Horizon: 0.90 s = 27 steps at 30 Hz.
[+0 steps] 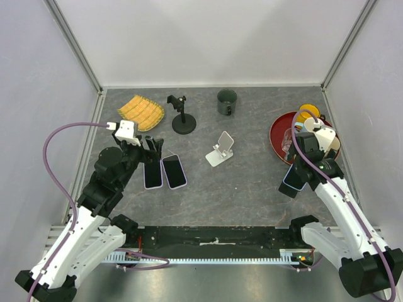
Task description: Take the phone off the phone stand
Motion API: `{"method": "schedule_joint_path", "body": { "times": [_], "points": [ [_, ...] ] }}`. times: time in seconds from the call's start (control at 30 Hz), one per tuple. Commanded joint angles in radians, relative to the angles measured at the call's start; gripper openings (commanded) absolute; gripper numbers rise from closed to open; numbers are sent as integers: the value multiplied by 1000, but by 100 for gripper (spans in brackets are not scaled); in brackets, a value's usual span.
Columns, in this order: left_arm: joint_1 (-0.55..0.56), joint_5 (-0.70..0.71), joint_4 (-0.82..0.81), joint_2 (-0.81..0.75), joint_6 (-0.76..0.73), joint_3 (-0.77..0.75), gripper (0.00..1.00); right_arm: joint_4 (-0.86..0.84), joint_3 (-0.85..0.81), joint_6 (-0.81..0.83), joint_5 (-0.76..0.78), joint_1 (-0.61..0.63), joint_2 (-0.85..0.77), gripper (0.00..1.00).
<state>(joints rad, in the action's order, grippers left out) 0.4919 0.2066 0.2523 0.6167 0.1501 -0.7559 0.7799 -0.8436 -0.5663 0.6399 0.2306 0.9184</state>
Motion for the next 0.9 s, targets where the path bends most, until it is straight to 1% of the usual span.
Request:
{"method": "schedule_joint_path", "body": {
  "times": [0.0, 0.13, 0.2, 0.23, 0.33, 0.37, 0.4, 0.43, 0.53, 0.67, 0.73, 0.77, 0.8, 0.87],
  "points": [
    [-4, -13, -21, 6, 32, 0, 84, -22, 34, -24, -28, -4, -35, 94],
    [-4, -13, -19, 14, 34, 0, 84, -25, 47, -30, -17, -4, -50, 87],
    [-4, -15, -19, 17, 34, 0, 84, -27, 46, -27, -10, -5, -58, 80],
    [-4, -15, -21, 18, 34, 0, 84, -28, 44, -24, -6, -4, -67, 74],
    [-4, -16, -19, 21, 34, 0, 84, -27, 28, -7, 10, -5, -87, 63],
    [-4, -16, -21, 25, 34, 0, 84, -25, 23, 5, 20, -4, -92, 55],
    [-4, -16, -19, 25, 34, 0, 84, -25, 9, 11, 23, -5, -96, 51],
    [-4, -15, -19, 25, 34, 0, 84, -25, 2, 22, 26, -4, -107, 43],
    [-4, -15, -21, 26, 34, 0, 84, -22, -35, 63, 30, -4, -119, 33],
    [-4, -16, -19, 29, 34, 0, 84, -21, -112, 141, 40, -4, -122, 26],
    [-4, -15, -19, 29, 34, 0, 84, -25, -147, 210, 1, -5, -115, 25],
    [-4, -15, -19, 31, 34, 0, 84, -33, -179, 232, -25, -4, -110, 23],
    [-4, -15, -19, 29, 34, 0, 85, -40, -193, 274, -90, -4, -104, 23],
    [-4, -15, -19, 28, 34, 0, 84, -66, -221, 304, -152, -2, -85, 21]
  ]
}}
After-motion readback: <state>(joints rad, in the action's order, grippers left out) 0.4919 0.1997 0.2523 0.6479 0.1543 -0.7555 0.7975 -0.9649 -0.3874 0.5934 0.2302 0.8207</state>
